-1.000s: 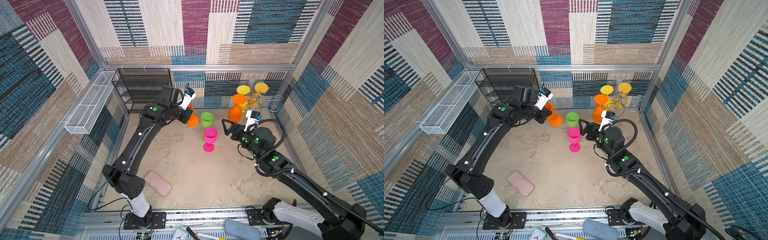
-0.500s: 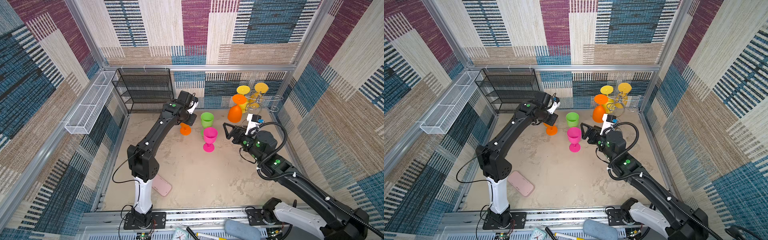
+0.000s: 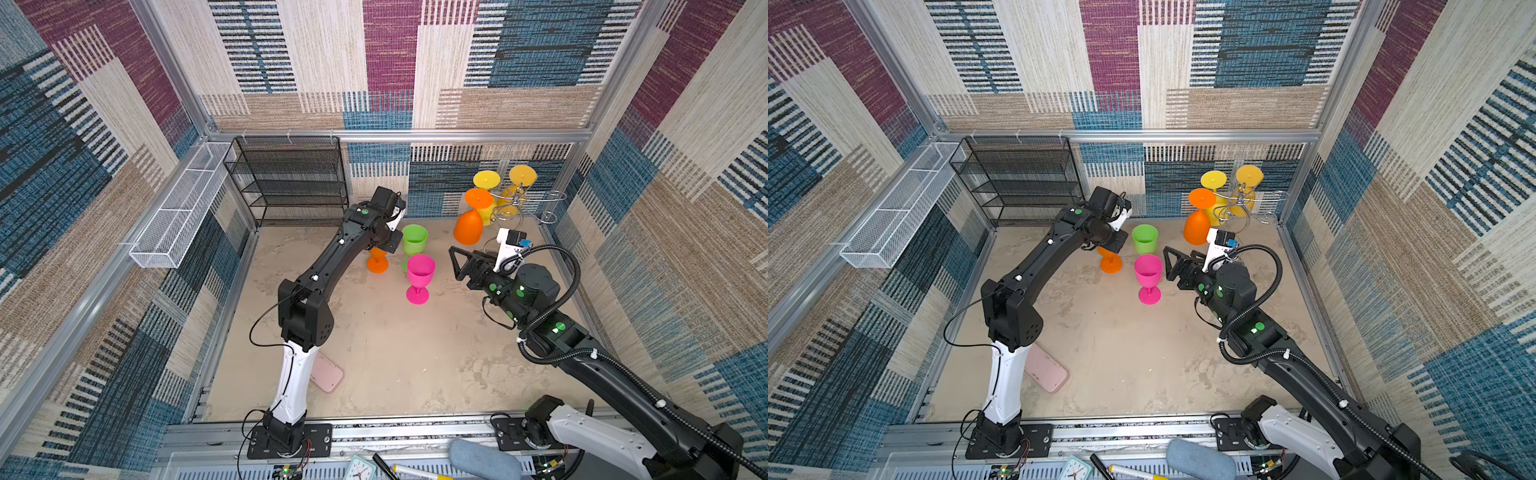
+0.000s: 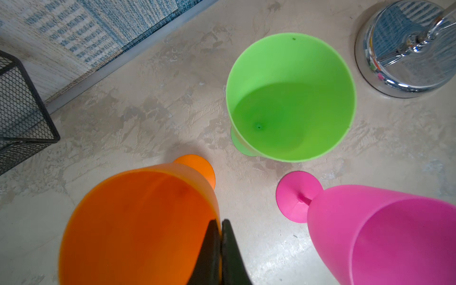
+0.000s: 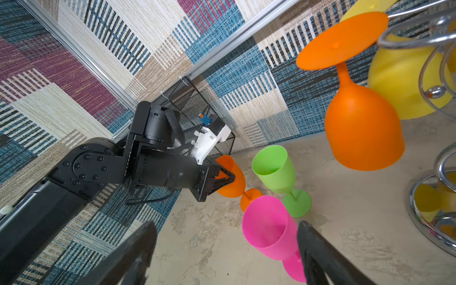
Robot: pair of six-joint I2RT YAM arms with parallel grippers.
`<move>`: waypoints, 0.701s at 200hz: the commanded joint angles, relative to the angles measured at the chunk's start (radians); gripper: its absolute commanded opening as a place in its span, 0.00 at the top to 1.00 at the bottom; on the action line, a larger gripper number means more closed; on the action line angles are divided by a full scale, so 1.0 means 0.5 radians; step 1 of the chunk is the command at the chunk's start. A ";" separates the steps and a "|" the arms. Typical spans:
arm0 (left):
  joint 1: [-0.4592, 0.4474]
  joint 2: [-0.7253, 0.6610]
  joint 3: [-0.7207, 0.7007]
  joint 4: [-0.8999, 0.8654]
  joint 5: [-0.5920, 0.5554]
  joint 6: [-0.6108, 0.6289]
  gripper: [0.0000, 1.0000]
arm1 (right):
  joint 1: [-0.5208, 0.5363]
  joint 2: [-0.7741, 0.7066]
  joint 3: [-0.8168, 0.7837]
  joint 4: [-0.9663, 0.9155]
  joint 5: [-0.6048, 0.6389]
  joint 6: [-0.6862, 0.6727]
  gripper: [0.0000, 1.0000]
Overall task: Take the wine glass off the wine glass rack
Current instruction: Place the wine glass at the top-center of the table.
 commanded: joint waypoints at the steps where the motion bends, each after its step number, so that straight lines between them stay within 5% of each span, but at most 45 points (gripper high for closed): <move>1: -0.003 0.038 0.043 -0.009 -0.014 -0.064 1.00 | 0.003 0.003 0.003 0.055 -0.013 -0.045 0.09; 140: -0.038 0.119 0.098 -0.010 0.019 -0.132 1.00 | 0.001 0.007 0.030 0.041 -0.019 -0.099 0.10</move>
